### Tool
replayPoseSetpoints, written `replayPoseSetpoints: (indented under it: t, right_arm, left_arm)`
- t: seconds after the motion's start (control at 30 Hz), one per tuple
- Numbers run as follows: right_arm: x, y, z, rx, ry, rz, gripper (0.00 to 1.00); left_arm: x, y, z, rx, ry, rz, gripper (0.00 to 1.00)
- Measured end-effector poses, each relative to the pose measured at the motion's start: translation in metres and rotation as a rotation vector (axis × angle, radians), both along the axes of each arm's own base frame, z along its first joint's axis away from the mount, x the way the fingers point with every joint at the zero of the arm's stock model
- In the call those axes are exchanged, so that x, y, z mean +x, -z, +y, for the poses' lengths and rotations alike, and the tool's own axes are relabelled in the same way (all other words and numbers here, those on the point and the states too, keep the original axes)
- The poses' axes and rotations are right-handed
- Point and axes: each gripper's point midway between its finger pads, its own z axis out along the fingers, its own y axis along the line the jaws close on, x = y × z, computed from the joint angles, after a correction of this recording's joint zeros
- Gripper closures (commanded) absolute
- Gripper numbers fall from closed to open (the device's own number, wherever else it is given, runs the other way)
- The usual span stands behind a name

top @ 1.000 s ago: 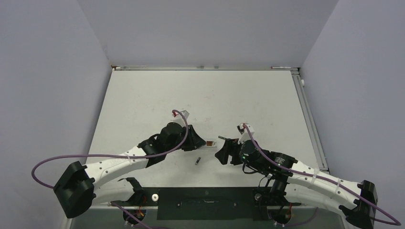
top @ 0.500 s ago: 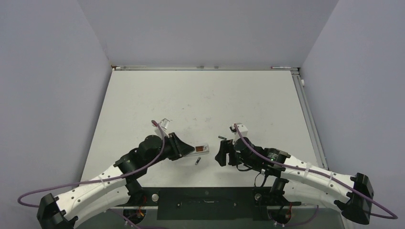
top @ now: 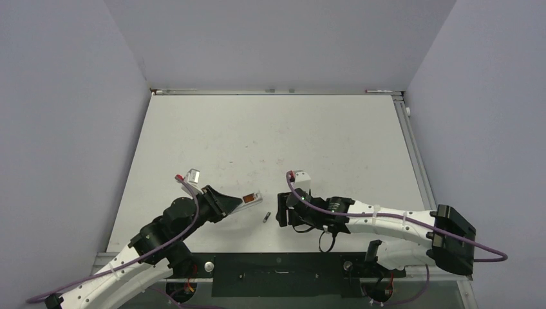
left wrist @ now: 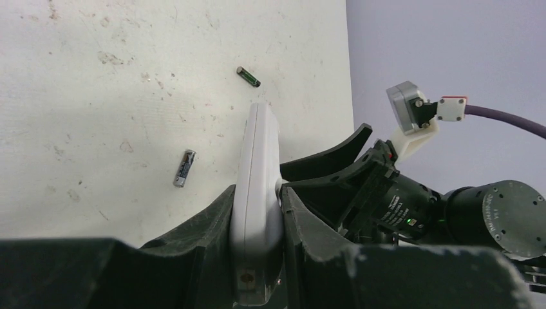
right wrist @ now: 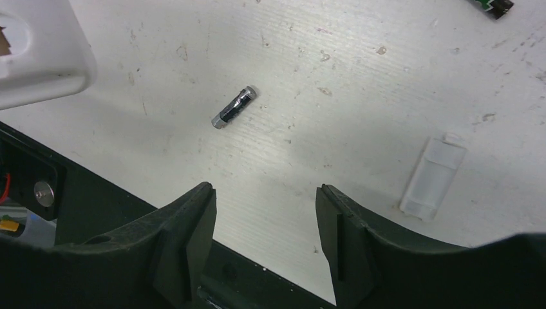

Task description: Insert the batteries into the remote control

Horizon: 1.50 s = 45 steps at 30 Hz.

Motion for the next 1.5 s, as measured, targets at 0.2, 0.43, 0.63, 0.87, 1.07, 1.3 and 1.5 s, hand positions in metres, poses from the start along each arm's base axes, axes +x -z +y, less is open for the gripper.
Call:
replayPoseSetpoints:
  t: [0.2,0.43,0.63,0.87,1.07,1.3,1.5]
  right_arm:
    - [-0.001,0.016,0.022,-0.035,0.04,-0.001,0.5]
    - [0.0,0.025,0.041,-0.049,0.108,-0.027,0.53]
    - [0.003,0.028,0.057,-0.04,0.181,-0.046,0.56]
    - [0.009,0.035,0.07,-0.056,0.262,-0.055,0.59]
    - [0.011,0.046,0.077,-0.103,0.317,-0.059,0.63]
    - [0.014,0.056,0.073,-0.144,0.387,-0.06,0.66]
    - [0.016,0.062,0.071,-0.174,0.425,-0.061,0.68]
  left_arm:
    - [0.0,-0.002,0.016,0.0,-0.058,-0.021,1.0]
    - [0.003,0.0,0.035,0.019,-0.133,-0.041,1.0]
    - [0.003,0.0,0.045,0.028,-0.168,-0.056,1.0]
    - [0.002,0.0,0.049,0.028,-0.173,-0.062,1.0]
    - [0.0,-0.004,0.051,0.02,-0.172,-0.07,1.0]
    - [-0.003,-0.01,0.052,0.0,-0.165,-0.082,1.0]
    - [-0.005,-0.012,0.051,-0.009,-0.154,-0.085,1.0]
